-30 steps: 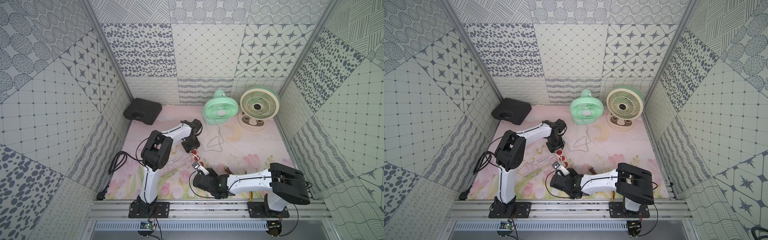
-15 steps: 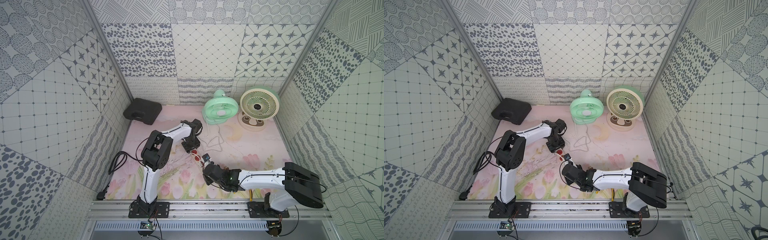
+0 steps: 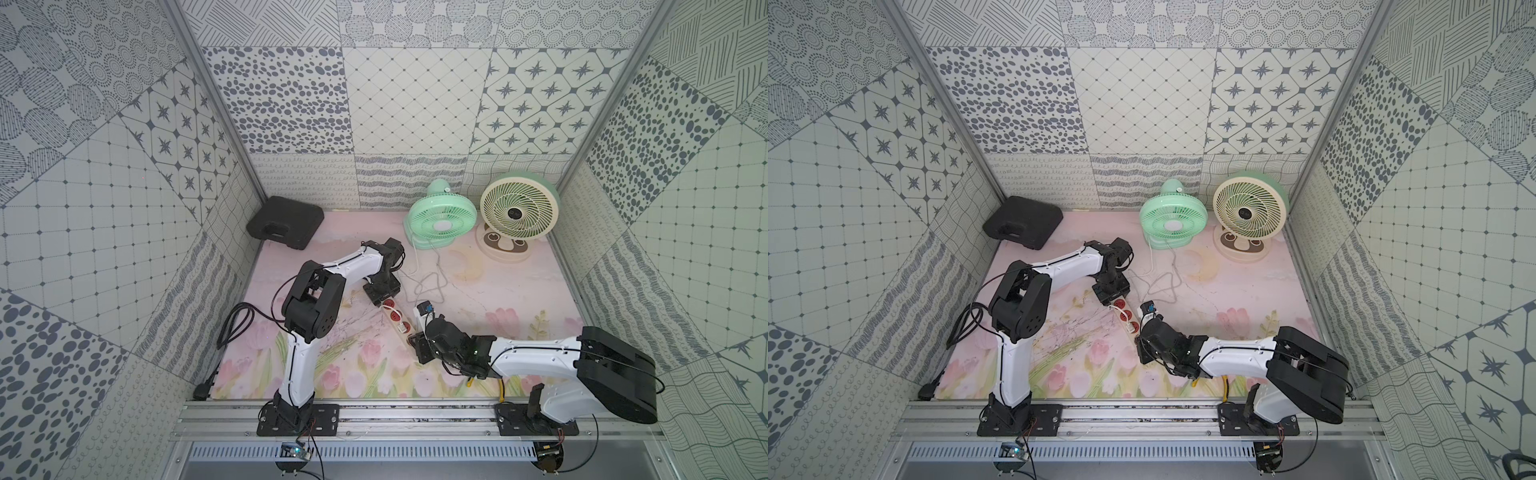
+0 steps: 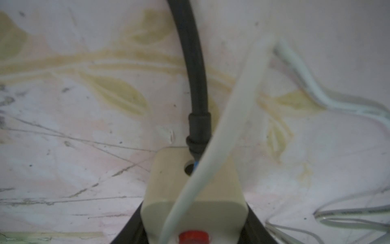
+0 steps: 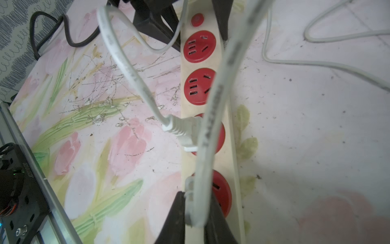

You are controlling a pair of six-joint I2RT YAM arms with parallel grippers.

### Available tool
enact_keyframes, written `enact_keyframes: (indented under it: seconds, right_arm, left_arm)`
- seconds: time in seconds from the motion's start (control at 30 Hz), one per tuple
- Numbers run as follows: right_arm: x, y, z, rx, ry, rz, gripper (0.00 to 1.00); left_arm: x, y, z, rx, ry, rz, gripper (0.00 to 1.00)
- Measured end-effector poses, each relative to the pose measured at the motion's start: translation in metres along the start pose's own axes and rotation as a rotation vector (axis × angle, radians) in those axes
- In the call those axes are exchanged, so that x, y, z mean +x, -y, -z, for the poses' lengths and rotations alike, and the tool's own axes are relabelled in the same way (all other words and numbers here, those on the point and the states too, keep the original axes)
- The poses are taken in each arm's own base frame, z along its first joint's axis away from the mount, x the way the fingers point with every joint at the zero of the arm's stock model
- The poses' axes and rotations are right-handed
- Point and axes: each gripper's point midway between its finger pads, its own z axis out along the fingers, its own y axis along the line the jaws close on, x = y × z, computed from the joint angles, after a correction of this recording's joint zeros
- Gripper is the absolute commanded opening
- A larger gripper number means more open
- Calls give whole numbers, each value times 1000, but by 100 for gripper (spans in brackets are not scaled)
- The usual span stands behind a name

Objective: Unplug the desk fan from the power strip
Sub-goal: Remove the plug from the socket.

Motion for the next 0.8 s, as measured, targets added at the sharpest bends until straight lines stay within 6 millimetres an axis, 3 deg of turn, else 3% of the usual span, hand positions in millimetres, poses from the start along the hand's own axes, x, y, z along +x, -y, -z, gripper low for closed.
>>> enact_keyframes:
  seconds: [0.27,0.8]
  right_arm:
    - [2,-8,2,42,8,81,0]
    - [11,-31,-5,307,5,492,0]
  left_arm:
    - [0,0,0,1,-1,-2,0]
    - [1,-2,0,-8,-5,-63,0]
